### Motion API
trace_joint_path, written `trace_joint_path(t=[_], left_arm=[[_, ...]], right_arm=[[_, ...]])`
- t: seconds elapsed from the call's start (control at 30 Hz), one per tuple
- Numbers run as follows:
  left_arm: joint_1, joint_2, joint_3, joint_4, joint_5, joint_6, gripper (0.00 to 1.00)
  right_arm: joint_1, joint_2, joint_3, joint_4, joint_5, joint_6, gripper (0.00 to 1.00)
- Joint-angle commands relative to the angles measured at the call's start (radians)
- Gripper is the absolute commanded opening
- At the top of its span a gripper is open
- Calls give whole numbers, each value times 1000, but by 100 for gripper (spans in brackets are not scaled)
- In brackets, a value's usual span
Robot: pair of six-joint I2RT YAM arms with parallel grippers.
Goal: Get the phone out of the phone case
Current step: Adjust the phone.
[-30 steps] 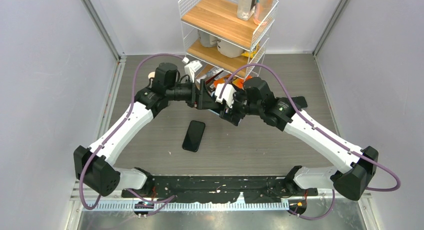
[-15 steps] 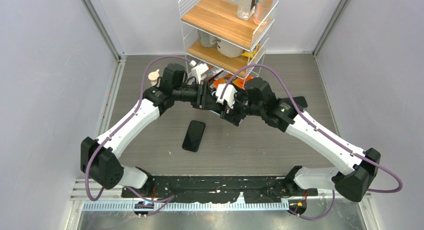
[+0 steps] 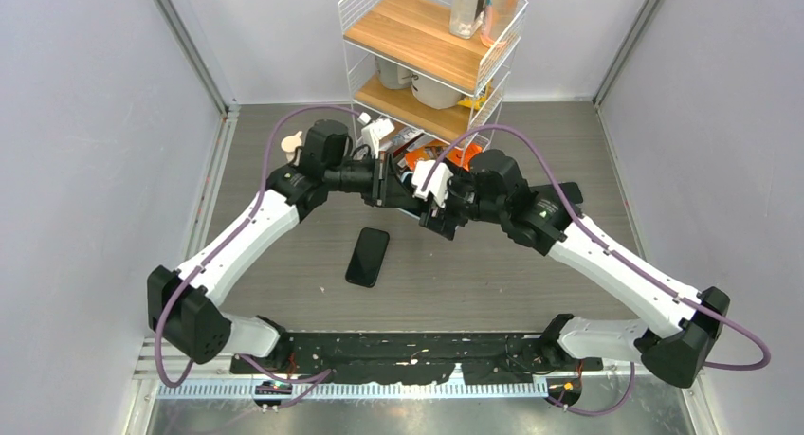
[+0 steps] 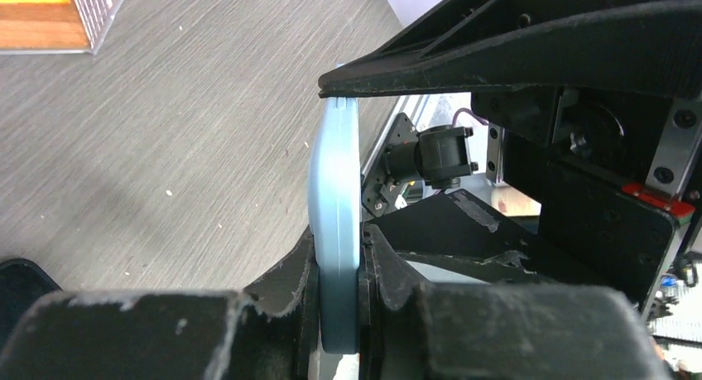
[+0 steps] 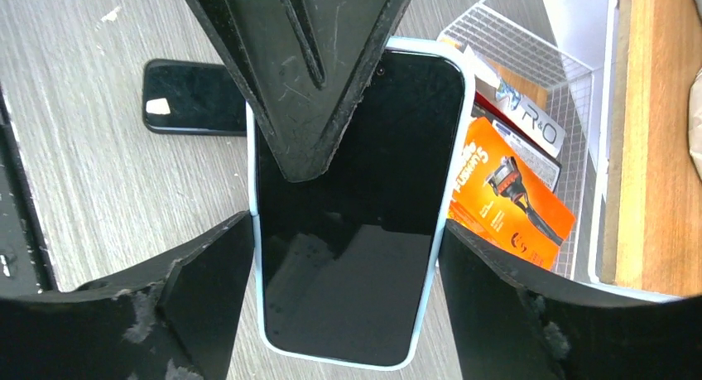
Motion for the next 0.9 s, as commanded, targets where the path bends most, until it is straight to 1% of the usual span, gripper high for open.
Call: trace_joint_path(t=[0.0,0.1,0.13,0.2,0.33,0.57,0.7,0.77,0.87], left_arm=[[4,-102,-3,8,4,178,0],[13,-140,-8,-9,0,219,0],[17,-153,-10,-14,-3,230,0],[26,-177,-13,-26,-10,254,0],[43,-231,-26,-59,-22,314,0],[58,-346,-44,-134,-36,462,0],[58,-429,-84,-138,-70,528,0],[59,-477,-113,-129,-87,584,0],[60,-538,-143,-137,-113,647,0]], right_arm=[[3,-82,13,14,-59,15,90],[3,-90,24,-22,-84,9,100],[3,-96,28,-37,-87,8,96],[3,-113,31,-48,-98,7,95],[3,-147,38,-52,-100,8,95],[3,-155,117,-82,-94,18,95],[2,-138,173,-109,-130,22,95],[1,-128,192,-120,-153,19,95],[-4,-115,201,-123,-173,7,95]])
